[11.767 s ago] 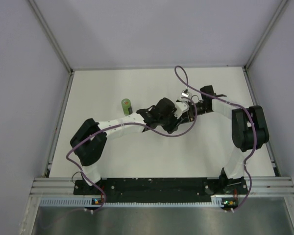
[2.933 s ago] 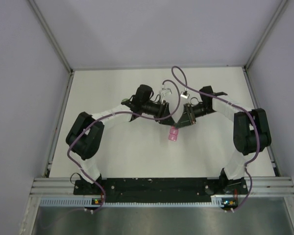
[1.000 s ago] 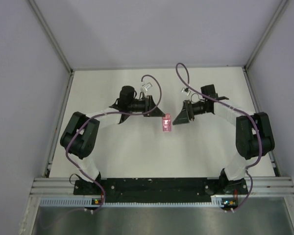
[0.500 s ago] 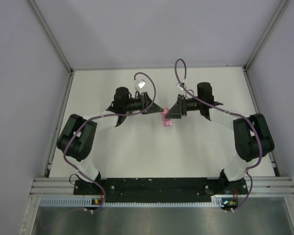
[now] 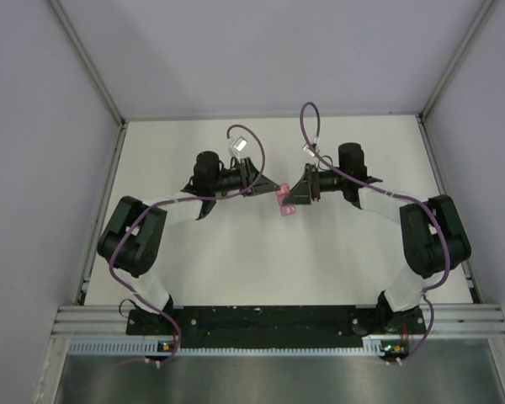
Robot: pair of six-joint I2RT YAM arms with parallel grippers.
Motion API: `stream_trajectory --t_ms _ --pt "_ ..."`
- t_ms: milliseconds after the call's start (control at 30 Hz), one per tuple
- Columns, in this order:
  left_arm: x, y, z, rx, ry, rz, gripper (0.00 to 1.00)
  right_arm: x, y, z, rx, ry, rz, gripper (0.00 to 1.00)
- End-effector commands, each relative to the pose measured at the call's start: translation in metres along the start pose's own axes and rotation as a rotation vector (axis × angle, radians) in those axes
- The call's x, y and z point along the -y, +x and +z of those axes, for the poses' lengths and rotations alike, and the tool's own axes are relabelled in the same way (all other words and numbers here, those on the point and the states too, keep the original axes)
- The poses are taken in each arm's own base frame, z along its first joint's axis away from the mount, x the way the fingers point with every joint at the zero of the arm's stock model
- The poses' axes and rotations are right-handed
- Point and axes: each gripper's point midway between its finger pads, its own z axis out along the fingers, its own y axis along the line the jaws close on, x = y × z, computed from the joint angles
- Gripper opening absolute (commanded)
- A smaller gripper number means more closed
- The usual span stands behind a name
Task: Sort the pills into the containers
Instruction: Close the pill container at the center of the board.
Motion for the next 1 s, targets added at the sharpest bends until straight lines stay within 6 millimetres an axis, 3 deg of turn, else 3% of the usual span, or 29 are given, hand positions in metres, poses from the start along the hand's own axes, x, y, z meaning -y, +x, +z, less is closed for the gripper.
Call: stream_trajectory --t_ms 0,267,467,567,767,967 --pt "0.022 -0.016 -0.007 0.057 0.047 0.070 0.00 -0.010 0.000 0.002 -0.010 -0.035 -0.054 0.52" --pt "0.021 -0.016 -0.008 0.065 0.049 0.066 0.00 -0.010 0.001 0.002 -0.016 -0.041 -0.047 0.30" --pt "0.019 -0.013 -0.008 0.057 0.053 0.076 0.00 -0.012 0.000 0.001 -0.041 -0.045 -0.047 0.00" --pt "0.019 -0.011 -0.007 0.037 0.058 0.100 0.02 -0.009 0.004 0.000 -0.073 -0.039 -0.042 0.00" --pt "0.015 -0.007 -0.004 -0.003 0.034 0.133 0.27 -0.004 0.012 0.001 -0.114 -0.033 0.004 0.00" --pt "0.016 -0.003 0.000 -0.043 0.026 0.177 0.42 0.001 0.021 0.001 -0.149 -0.036 0.035 0.00"
